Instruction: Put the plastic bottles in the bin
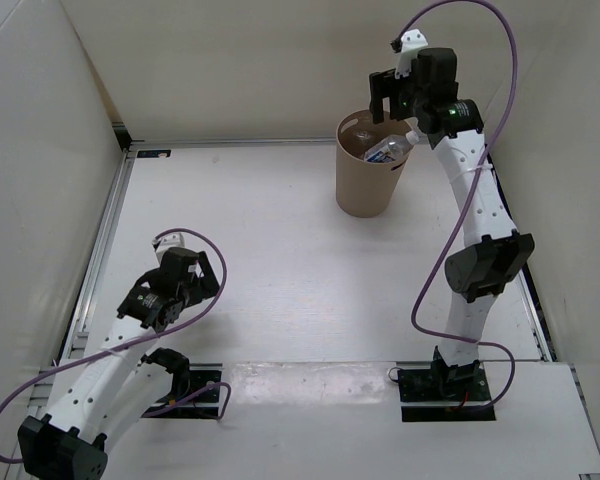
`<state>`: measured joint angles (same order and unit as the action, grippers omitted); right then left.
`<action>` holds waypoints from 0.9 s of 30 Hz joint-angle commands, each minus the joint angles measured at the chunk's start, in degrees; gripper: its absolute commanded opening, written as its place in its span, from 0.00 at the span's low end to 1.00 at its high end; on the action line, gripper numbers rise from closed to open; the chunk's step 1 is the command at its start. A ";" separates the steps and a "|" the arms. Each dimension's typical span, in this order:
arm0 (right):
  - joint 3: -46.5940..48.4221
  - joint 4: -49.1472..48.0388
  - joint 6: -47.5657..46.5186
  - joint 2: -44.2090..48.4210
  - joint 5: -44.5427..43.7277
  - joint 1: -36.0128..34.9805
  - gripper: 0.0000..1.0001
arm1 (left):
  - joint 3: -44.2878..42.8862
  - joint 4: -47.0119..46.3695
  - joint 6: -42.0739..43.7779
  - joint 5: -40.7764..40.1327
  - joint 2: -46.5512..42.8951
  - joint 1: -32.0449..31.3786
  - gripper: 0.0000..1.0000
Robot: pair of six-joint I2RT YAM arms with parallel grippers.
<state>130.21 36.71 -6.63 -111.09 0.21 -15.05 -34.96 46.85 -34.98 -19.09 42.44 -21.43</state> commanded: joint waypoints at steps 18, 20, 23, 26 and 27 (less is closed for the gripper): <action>-33.08 1.79 -3.48 21.42 -49.17 -11.75 0.90 | -1.95 -1.58 1.76 -0.51 -0.34 0.34 1.00; -36.32 2.14 -3.12 24.07 -49.16 -12.46 0.90 | -2.66 -2.20 2.20 -0.60 0.54 0.34 1.00; -40.20 2.40 -2.95 27.24 -49.69 -14.04 0.90 | -2.92 -3.69 3.08 -0.33 1.25 0.42 1.00; -43.20 2.05 -3.03 29.69 -50.13 -14.57 0.90 | -2.57 -4.57 3.16 -0.24 0.55 0.42 1.00; -44.07 2.05 -2.95 29.79 -50.04 -14.40 0.90 | -2.57 -4.84 3.25 -0.16 -0.07 0.42 1.00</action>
<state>87.64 40.25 -10.72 -83.46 -47.07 -29.02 -35.53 44.29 -32.73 -19.07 43.62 -21.43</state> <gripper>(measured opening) 0.904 0.998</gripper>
